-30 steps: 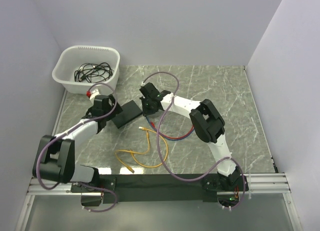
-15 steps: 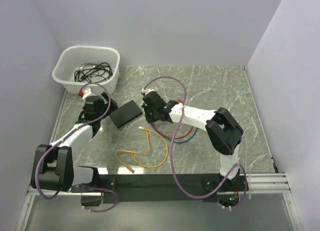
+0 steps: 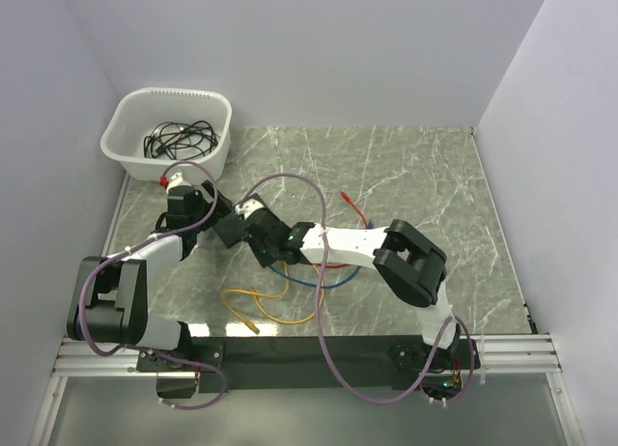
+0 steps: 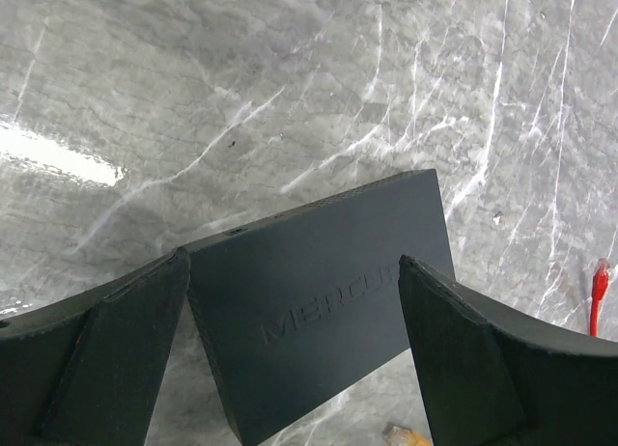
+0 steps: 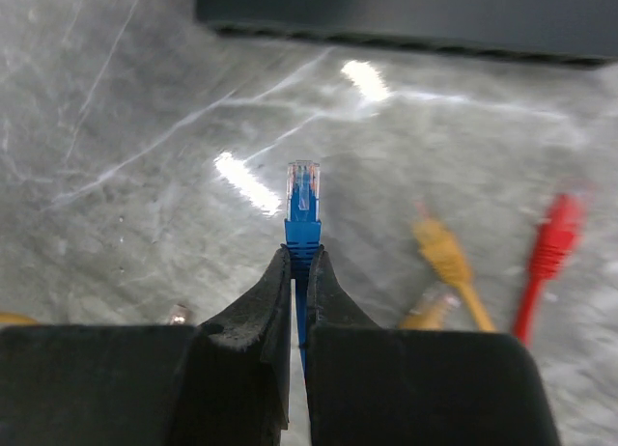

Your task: Insert the plug into the switch port

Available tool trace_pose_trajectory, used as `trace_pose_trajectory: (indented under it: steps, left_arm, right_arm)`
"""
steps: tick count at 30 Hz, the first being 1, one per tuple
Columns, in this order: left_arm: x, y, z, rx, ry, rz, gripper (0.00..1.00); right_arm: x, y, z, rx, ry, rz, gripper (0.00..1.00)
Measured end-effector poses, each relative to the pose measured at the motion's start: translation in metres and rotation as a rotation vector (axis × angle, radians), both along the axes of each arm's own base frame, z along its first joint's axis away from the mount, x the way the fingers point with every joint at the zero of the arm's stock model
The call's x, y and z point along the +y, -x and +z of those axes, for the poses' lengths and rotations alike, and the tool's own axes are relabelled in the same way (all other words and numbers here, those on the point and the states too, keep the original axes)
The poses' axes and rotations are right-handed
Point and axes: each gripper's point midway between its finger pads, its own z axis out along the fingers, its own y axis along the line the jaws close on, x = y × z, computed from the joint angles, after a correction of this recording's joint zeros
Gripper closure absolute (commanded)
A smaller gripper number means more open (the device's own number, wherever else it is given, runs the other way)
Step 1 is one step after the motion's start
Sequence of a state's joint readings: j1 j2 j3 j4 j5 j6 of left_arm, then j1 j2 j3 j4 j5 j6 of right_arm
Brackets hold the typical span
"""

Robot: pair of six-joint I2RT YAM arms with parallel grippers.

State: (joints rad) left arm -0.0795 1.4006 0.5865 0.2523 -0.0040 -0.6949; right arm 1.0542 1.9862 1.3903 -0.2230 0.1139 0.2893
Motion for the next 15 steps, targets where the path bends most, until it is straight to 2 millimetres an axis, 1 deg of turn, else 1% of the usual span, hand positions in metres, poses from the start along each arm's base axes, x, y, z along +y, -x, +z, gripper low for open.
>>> trace_pose_trajectory:
  steps: [4,7,10,12,15]
  left_arm:
    - [-0.002,-0.002,-0.001,-0.006,0.008,-0.008,0.05]
    - [-0.003,-0.004,-0.002,-0.009,0.012,-0.013,0.05]
    - [-0.004,-0.005,-0.006,-0.001,0.015,-0.019,0.05]
    - [-0.006,-0.011,-0.006,-0.007,0.02,-0.025,0.05]
    - [-0.006,-0.019,-0.011,0.001,0.027,-0.031,0.06]
  right_arm:
    - [0.009,0.01,-0.013,0.007,0.02,0.029,1.0]
    - [0.012,0.01,-0.016,0.008,0.022,0.031,1.0]
    - [0.017,0.007,-0.015,0.004,0.012,0.031,1.0]
    - [0.022,0.005,-0.013,-0.001,0.004,0.03,1.0]
    - [0.031,0.0,-0.01,-0.008,-0.011,0.03,1.0]
